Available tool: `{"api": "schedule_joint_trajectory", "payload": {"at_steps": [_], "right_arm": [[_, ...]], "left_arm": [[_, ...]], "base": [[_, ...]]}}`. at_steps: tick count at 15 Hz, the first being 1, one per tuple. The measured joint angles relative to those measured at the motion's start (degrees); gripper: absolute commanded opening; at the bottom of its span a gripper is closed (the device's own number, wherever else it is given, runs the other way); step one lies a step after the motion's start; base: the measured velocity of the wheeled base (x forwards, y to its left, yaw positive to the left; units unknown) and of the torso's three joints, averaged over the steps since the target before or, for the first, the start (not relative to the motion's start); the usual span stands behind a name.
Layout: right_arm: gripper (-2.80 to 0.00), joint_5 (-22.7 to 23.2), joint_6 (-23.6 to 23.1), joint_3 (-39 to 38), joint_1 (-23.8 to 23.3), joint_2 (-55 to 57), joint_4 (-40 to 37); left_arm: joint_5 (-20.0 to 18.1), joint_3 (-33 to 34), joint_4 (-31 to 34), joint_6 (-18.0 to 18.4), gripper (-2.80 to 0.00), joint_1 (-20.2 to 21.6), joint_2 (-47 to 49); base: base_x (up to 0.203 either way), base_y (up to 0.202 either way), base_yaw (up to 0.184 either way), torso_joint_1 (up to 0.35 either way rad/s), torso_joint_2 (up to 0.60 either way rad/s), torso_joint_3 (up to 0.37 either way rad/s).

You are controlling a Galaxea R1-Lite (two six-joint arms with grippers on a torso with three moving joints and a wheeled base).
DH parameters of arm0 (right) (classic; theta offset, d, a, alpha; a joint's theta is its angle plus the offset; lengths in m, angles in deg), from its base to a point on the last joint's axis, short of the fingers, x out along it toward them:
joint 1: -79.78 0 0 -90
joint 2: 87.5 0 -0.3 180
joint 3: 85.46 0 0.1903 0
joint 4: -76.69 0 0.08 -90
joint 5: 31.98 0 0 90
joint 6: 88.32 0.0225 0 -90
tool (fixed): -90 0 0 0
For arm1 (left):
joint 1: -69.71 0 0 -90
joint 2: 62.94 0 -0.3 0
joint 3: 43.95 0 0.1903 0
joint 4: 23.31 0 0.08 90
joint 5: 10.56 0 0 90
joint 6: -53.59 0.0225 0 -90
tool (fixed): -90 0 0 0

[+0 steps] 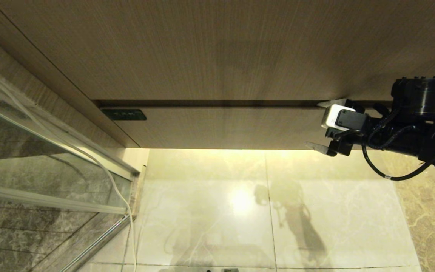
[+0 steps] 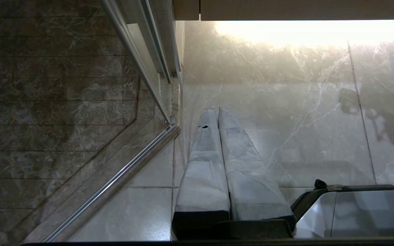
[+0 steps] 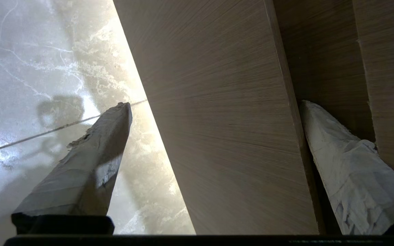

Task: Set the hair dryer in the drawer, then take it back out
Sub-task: Pull open the drawer

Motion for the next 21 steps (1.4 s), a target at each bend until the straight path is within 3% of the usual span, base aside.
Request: {"api": "schedule_joint_trajectory", "payload": {"at_steps": [4,9,21], "right_arm": [[0.0,-0.44,-1.58,3.32,-0.45,3.14,-2.59],[0.0,-1.19,-2.37,5.69,-2.7,3.61,-14.38],[0.0,-5.18,-1.99,1.89,-4.17,0.32,-22.89]], "left_arm": [[0.01,0.0,-0.02,0.0,-2.8,0.0,0.0],[0.01,-0.02,0.0,0.0,-2.8,0.0,0.0],[0.01,-0.02,0.02,0.0,-2.8,0.05,0.0]], "base": [[0.0,0.0,0.0,0.0,0.0,0.0],[0.0,0.0,0.0,0.0,0.0,0.0],[0.0,0.0,0.0,0.0,0.0,0.0]]}}
